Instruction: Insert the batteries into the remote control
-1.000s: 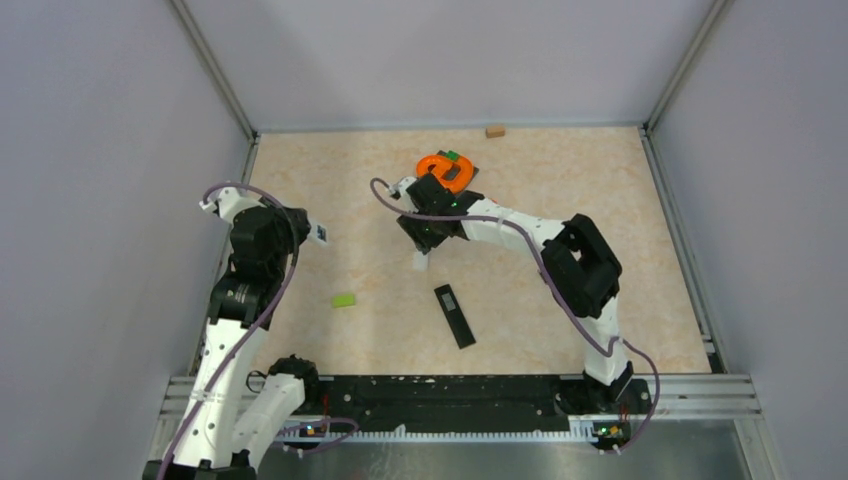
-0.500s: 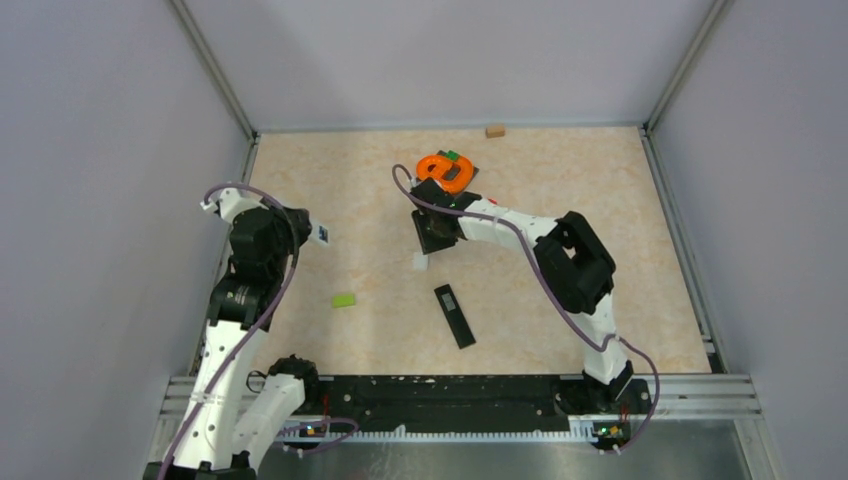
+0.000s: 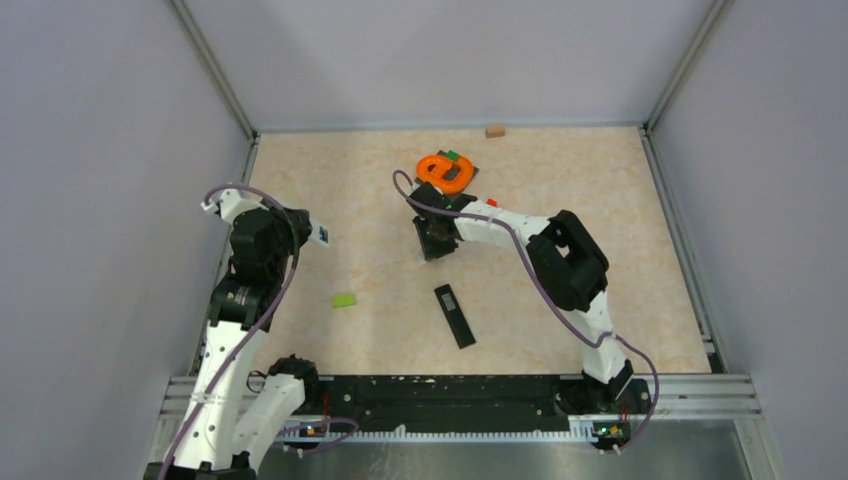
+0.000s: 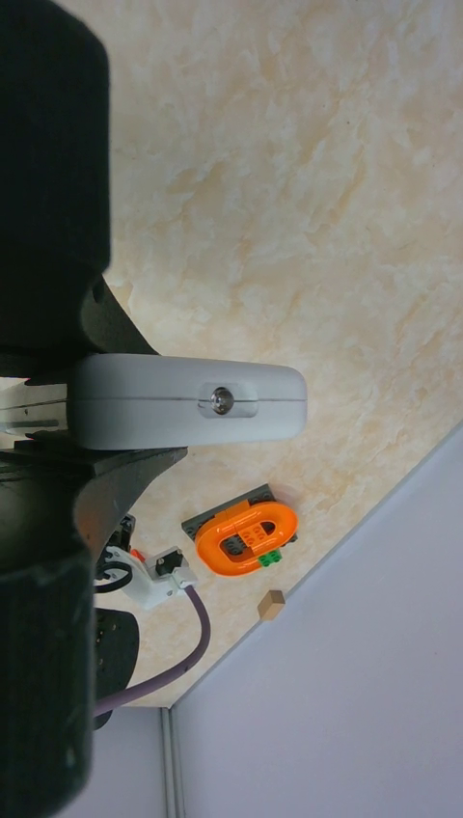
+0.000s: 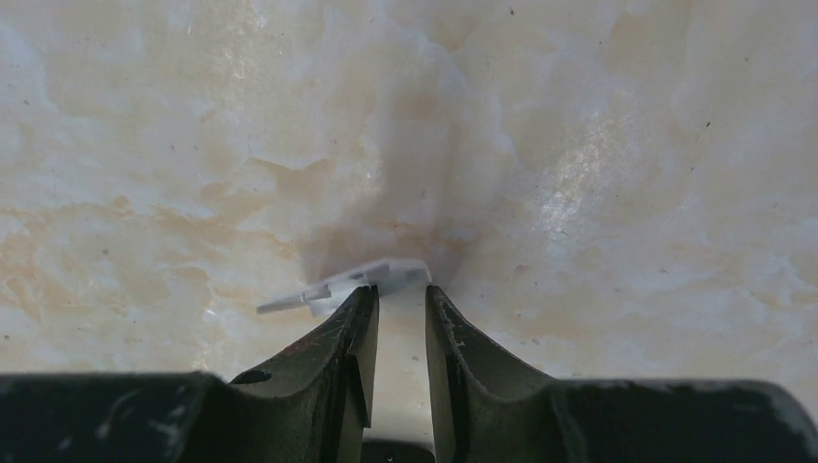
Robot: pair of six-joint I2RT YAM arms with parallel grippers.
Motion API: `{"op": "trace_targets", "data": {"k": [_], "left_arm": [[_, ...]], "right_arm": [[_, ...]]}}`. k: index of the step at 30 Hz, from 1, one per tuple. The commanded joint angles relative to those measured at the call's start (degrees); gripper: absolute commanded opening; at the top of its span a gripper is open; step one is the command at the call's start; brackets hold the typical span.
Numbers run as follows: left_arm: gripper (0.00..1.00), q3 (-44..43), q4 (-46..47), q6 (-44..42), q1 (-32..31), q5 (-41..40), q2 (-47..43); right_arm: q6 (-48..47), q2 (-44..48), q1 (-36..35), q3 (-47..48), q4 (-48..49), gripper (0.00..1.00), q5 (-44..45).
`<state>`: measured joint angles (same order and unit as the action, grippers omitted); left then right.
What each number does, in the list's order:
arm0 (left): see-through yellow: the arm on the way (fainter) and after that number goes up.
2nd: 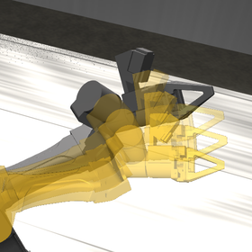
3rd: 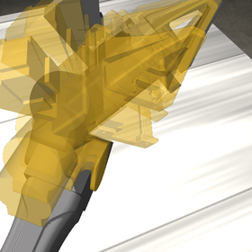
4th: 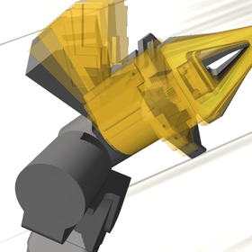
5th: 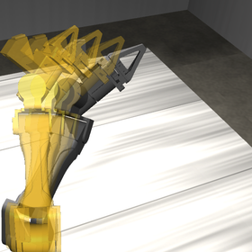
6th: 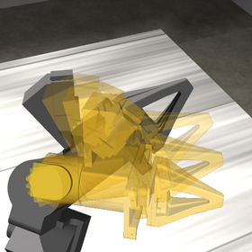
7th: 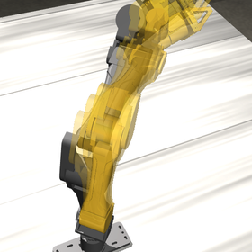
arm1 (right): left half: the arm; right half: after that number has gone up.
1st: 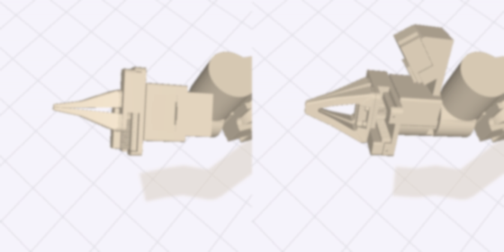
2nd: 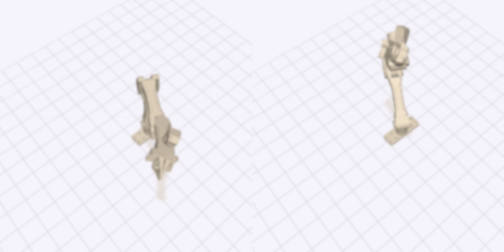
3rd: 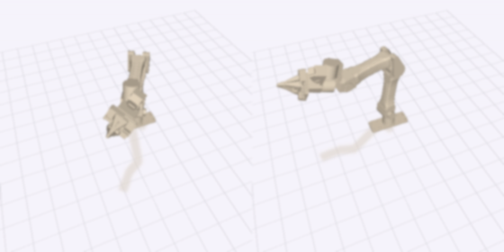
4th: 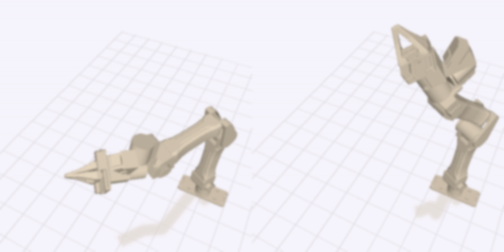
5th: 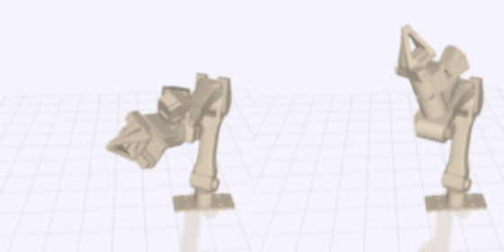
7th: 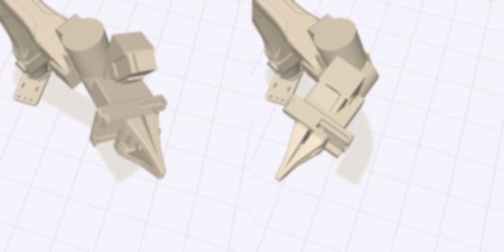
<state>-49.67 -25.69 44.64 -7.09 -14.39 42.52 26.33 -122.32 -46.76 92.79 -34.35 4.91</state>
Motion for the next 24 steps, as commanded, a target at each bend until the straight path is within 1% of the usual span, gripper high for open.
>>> {"op": "trace_targets", "data": {"k": [1, 12, 18, 21, 24], "left_arm": [[0.0, 0.2, 3.5, -0.4, 0.4, 0.2, -1.0], [0.0, 0.3, 3.5, -0.5, 0.5, 0.2, -1.3], [0.0, 0.4, 3.5, -0.6, 0.5, 0.1, -1.3], [0.0, 0.5, 3.5, -0.7, 0.5, 0.0, -1.5], [0.0, 0.5, 3.4, -0.9, 0.6, -0.1, -1.7]], "right_arm": [[1.2, -0.4, -0.7, 2.6, -0.2, 0.27, 0.2], [4.9, 0.2, -0.8, 2.6, 2.0, 0.38, 1.9], [8.3, 1.8, -0.7, -0.3, 5.4, 0.42, 3.3], [6.4, 3.0, -1.5, -0.8, 5.9, 0.42, 6.9], [1.8, 5.8, -2.5, -2.4, 8.6, 0.44, 8.6]]}}
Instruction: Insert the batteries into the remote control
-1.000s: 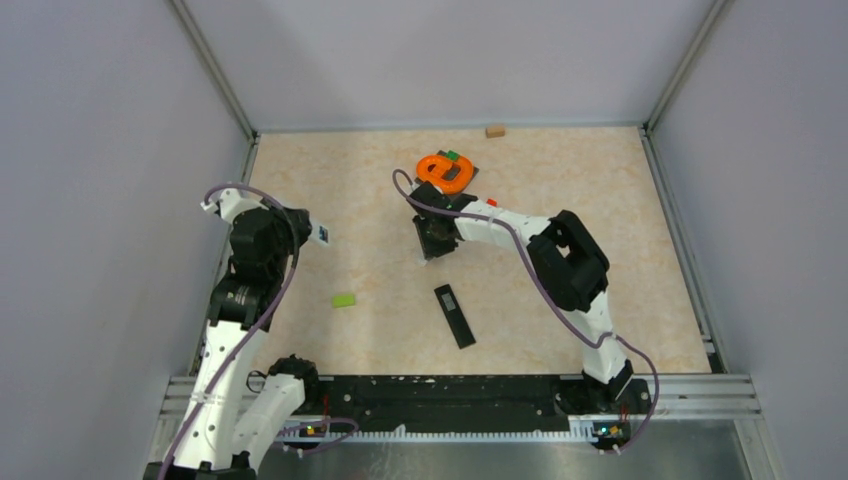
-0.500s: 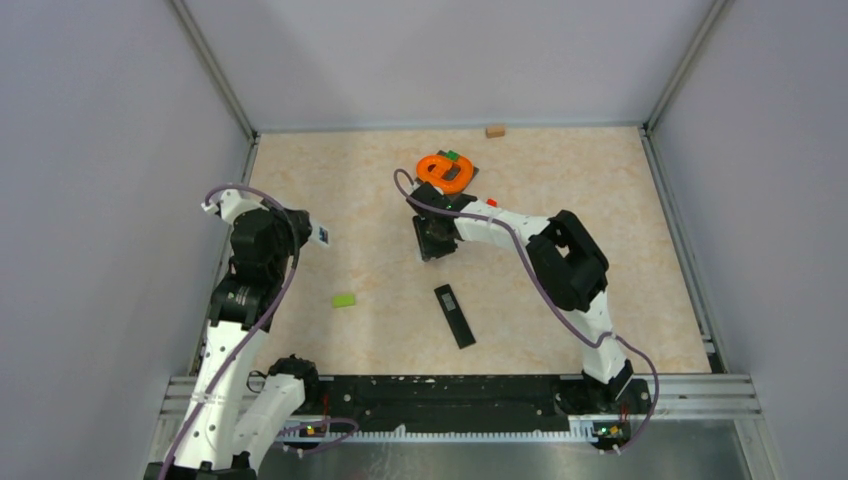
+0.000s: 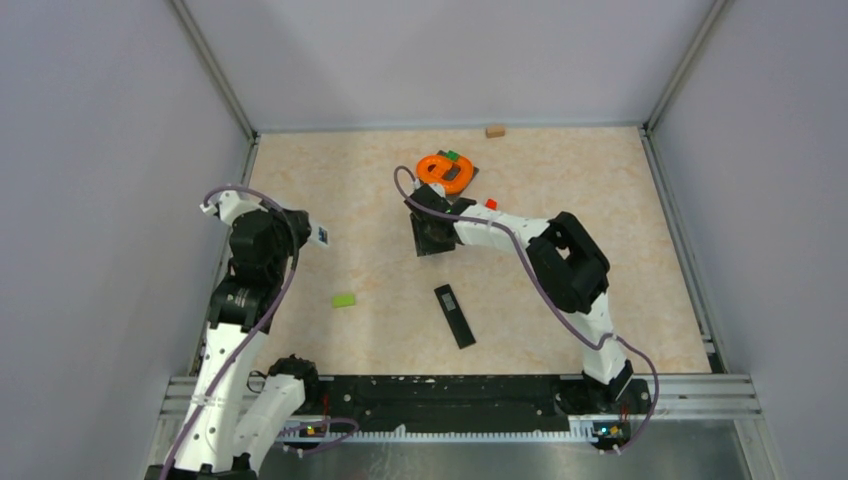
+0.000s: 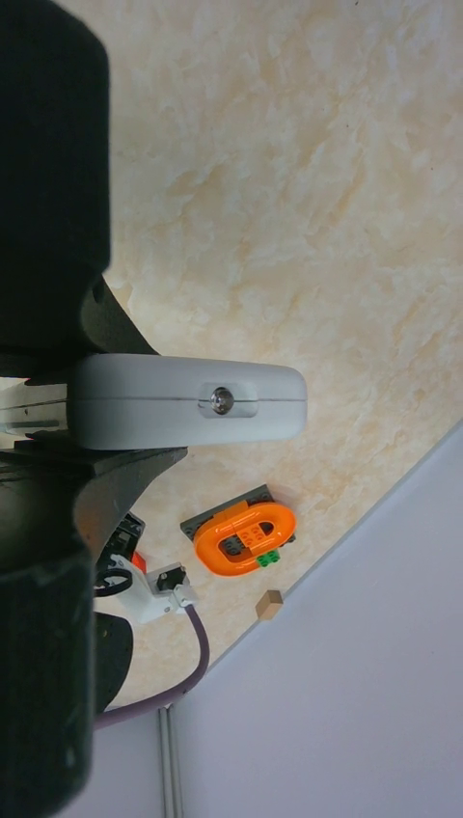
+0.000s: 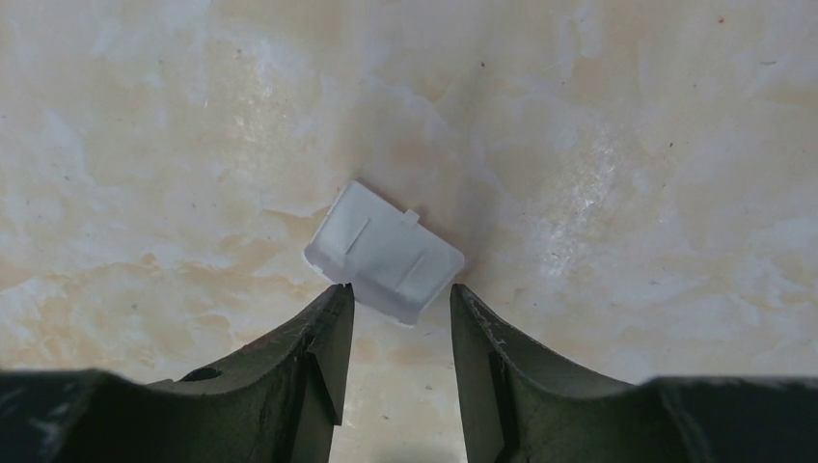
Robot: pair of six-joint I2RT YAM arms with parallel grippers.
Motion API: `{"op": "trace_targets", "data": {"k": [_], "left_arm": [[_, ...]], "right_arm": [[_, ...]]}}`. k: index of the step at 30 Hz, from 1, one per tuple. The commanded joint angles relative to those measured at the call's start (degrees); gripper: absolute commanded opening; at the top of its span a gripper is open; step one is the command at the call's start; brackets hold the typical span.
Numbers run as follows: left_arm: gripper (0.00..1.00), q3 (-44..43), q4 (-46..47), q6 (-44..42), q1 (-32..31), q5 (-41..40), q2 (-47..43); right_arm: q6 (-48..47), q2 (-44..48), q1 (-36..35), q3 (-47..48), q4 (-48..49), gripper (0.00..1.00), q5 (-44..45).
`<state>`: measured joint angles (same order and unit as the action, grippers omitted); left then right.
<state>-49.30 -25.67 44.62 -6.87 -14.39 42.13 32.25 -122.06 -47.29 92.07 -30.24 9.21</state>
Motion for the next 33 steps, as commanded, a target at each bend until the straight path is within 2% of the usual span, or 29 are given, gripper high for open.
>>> {"op": "trace_targets", "data": {"k": [1, 7, 13, 18, 25, 33], "left_arm": [[0.0, 0.1, 3.3, -0.9, 0.4, -0.1, -1.4], [0.0, 0.1, 3.3, -0.7, 0.5, -0.4, -1.7], [0.0, -0.4, 2.7, -1.0, 0.5, -0.9, -2.3], [0.0, -0.6, 2.6, -1.2, 0.6, -1.4, -2.7], [0.0, -0.9, 2.5, -1.3, 0.6, -1.4, -2.6], [0.0, -0.8, 2.5, -1.4, 0.6, -1.5, -2.3]], "right_arm": [[-6.3, 6.6, -2.5, -2.2, 5.6, 0.44, 4.9], [-22.8, 7.4, -5.7, -0.7, 8.2, 0.42, 3.3], [-30.3, 3.0, -6.2, 3.0, 3.5, 0.42, 1.3], [-33.8, 1.6, -6.0, 3.3, 3.0, 0.43, 1.0], [-34.6, -0.8, -4.6, 5.3, 0.2, 0.43, -4.1], [-35.6, -1.3, -3.2, 5.5, 0.8, 0.42, -4.0]]}}
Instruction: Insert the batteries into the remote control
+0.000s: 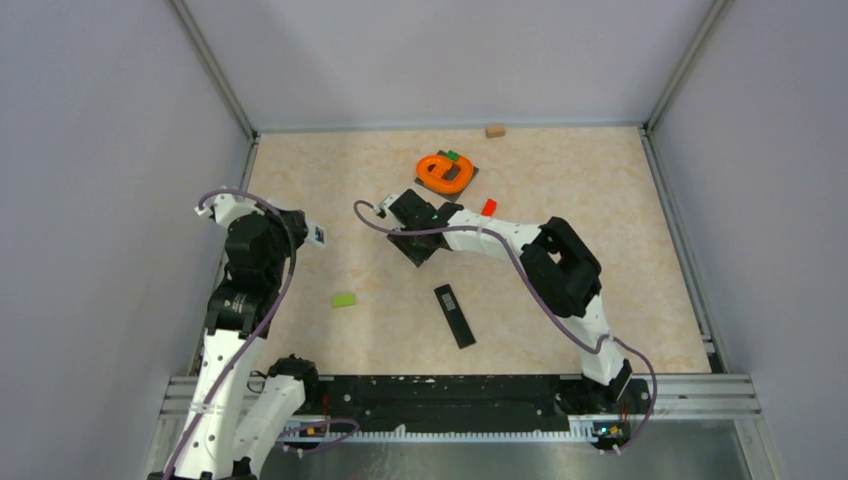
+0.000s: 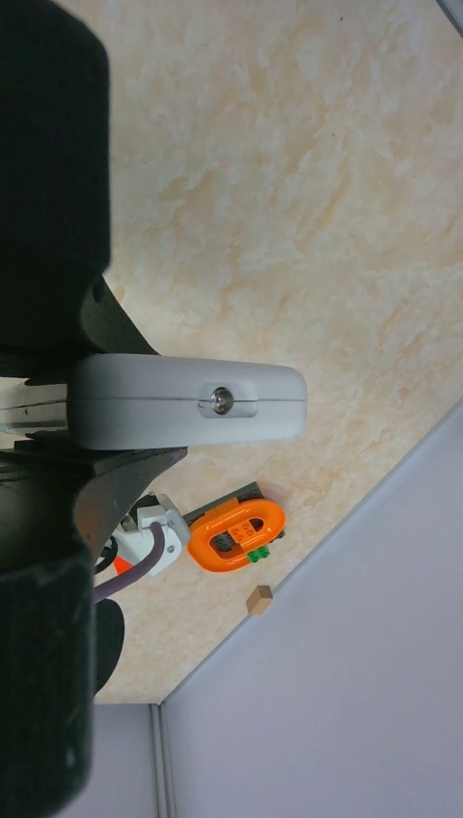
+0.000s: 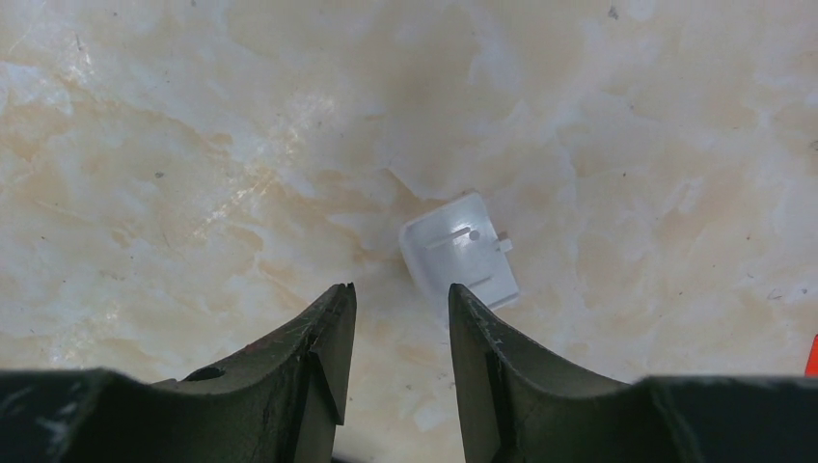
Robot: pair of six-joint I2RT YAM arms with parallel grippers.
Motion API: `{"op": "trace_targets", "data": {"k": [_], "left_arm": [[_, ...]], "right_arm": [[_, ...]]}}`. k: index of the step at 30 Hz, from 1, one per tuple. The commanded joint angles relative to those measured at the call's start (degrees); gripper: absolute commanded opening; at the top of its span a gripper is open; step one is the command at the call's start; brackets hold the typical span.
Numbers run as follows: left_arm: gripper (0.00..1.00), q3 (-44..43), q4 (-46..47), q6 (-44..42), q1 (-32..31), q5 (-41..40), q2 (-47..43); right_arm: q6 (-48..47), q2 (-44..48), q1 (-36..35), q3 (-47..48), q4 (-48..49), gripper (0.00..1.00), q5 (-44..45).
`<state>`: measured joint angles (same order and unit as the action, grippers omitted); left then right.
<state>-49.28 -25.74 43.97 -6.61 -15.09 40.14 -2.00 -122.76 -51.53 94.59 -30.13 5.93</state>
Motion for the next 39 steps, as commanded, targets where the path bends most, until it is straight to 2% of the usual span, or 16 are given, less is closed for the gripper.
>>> {"op": "trace_targets", "data": {"k": [1, 5, 10, 18, 20, 21, 24, 26, 33, 36, 39], "left_arm": [[0.0, -0.8, 2.5, -0.7, 0.4, -0.8, -0.2], [0.0, -0.8, 2.5, -0.7, 0.4, -0.8, 0.0], [0.0, -0.7, 2.6, -0.6, 0.5, -0.8, 0.2], [0.0, -0.5, 2.8, -0.6, 0.5, -0.6, 0.4], [0.0, -0.5, 2.8, -0.6, 0.5, -0.6, 0.4], [0.0, -0.5, 2.7, -0.7, 0.5, -0.6, 0.4], [0.0, -0.5, 2.7, -0.7, 0.5, -0.8, 0.2], [0.0, -0.4, 2.7, -0.7, 0.5, -0.8, 0.2], [0.0, -0.2, 2.9, -0.2, 0.5, -0.2, 0.1], [0.0, -0.1, 2.8, -0.2, 0.5, 0.2, 0.0], [0.0, -0.1, 2.8, -0.3, 0.5, 0.1, -0.4]], "right_arm": [[-1.5, -0.7, 1.1, 2.9, 0.8, 0.42, -0.8], [-1.8, -1.1, 1.7, 2.9, 0.9, 0.4, -1.7], [-2.3, -2.2, 1.9, 3.4, -0.7, 0.3, -3.1], [-1.8, -3.4, 2.4, 3.5, -0.9, 0.27, -3.4], [-1.1, -3.9, 2.8, 3.6, -0.8, 0.21, -3.6], [-0.6, -4.1, 3.0, 3.7, -0.8, 0.13, -3.8], [1.4, -4.0, 3.8, 3.8, -0.5, 0.0, -4.7], [4.4, -3.5, 4.3, 3.5, -0.1, 0.0, -5.7], [18.2, 2.8, 7.1, -2.1, 9.4, 0.0, -22.7], [26.1, 2.8, 8.9, -4.5, 15.5, 0.0, -35.0], [31.7, 1.6, 9.3, -6.5, 21.1, 0.0, -41.9]]}}
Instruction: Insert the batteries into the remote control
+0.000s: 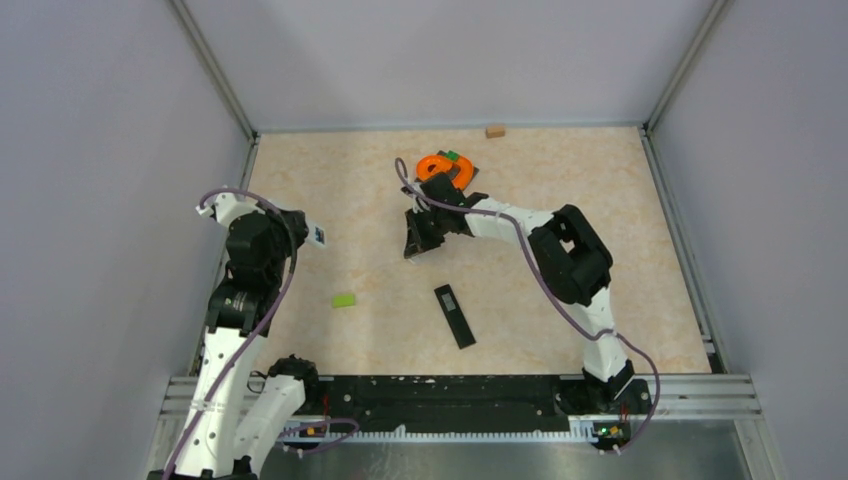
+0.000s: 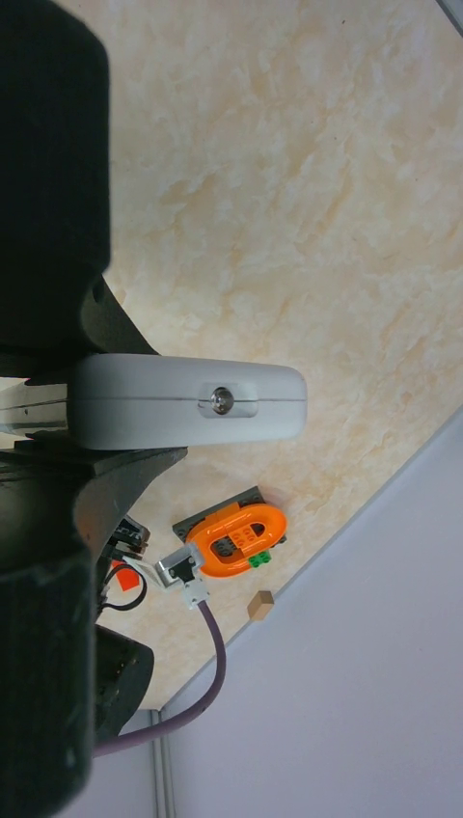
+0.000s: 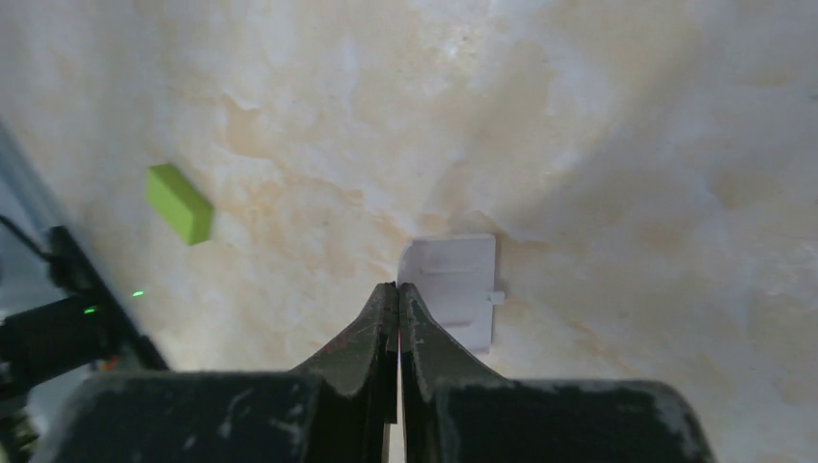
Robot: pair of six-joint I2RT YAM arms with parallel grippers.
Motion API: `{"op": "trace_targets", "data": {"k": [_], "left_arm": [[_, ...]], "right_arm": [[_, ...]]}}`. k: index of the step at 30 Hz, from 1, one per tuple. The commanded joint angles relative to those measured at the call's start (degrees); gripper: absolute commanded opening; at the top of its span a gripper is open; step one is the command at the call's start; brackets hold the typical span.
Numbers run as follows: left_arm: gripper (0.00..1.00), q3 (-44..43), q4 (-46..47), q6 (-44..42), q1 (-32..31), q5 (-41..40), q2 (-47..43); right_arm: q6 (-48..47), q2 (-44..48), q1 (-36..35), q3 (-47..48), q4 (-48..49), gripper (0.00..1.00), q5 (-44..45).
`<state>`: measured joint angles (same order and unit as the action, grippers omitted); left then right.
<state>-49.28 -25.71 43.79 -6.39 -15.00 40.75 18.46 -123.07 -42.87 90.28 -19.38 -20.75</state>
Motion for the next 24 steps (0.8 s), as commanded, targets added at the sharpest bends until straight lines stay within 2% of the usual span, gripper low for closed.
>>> {"op": "trace_targets", "data": {"k": [1, 4, 11, 24], "left_arm": [[0.0, -0.1, 2.8, -0.1, 0.3, 0.0, -1.1], [0.0, 0.0, 2.5, -0.1, 0.3, 0.1, -1.2], [0.0, 0.0, 2.8, 0.1, 0.3, 0.4, -1.0], [0.0, -0.2, 3.1, 0.2, 0.4, 0.6, -0.4]], "right_arm": [[12.9, 1.8, 0.7, -3.2, 12.3, 0.0, -17.4], [18.7, 1.1, 0.7, -5.8, 21.8, 0.0, -23.2], [28.5, -1.9, 0.7, -8.5, 33.9, 0.0, -30.4], [29.9, -7.4, 1.0, -7.1, 33.9, 0.0, -32.5]]}}
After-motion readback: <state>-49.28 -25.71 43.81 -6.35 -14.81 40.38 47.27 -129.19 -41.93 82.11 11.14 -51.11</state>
